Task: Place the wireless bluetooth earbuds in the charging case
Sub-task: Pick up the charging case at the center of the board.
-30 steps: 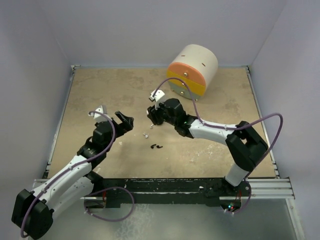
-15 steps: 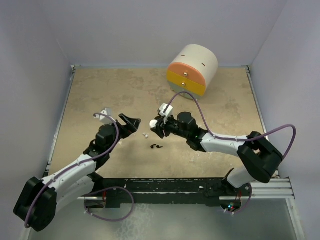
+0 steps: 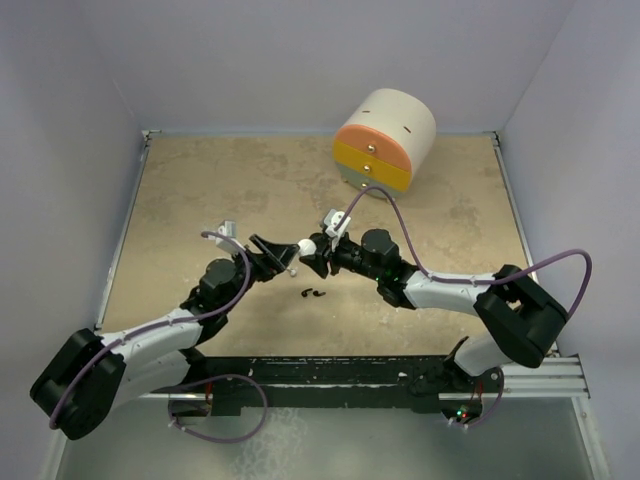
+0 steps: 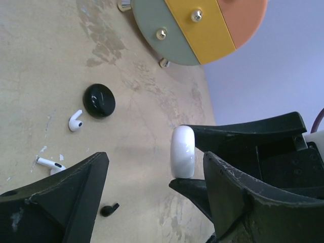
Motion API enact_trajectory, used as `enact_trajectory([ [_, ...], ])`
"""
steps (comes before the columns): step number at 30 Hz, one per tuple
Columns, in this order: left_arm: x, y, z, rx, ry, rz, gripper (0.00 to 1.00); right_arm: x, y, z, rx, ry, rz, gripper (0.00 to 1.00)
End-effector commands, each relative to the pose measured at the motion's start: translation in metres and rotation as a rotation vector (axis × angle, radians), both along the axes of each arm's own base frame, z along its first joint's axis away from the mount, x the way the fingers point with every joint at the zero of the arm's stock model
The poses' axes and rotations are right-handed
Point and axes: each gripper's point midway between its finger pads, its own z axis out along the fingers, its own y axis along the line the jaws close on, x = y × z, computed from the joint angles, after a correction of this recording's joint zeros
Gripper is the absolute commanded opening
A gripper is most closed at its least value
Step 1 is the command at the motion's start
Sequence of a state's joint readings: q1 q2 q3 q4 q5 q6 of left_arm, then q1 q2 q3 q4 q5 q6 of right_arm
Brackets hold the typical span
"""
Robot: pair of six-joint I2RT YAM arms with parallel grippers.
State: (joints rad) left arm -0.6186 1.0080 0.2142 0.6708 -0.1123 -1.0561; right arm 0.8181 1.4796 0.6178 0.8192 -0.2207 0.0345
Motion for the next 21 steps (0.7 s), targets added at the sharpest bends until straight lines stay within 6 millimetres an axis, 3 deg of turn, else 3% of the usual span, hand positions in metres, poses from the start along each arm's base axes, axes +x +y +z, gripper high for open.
enact_trajectory([
  [1,0.003,-0.014,0.027,-0.063,-0.083,-0.018,0.73,-0.005,0.007,0.026,0.074,-0.06,0.037,0.0],
  [16,0.009,-0.02,0.04,-0.074,-0.113,-0.001,0.69,-0.01,0.007,0.022,0.068,-0.056,0.064,0.0],
  [21,0.01,-0.027,0.046,-0.108,-0.132,-0.018,0.63,-0.011,0.009,0.023,0.072,-0.051,0.071,0.0],
])
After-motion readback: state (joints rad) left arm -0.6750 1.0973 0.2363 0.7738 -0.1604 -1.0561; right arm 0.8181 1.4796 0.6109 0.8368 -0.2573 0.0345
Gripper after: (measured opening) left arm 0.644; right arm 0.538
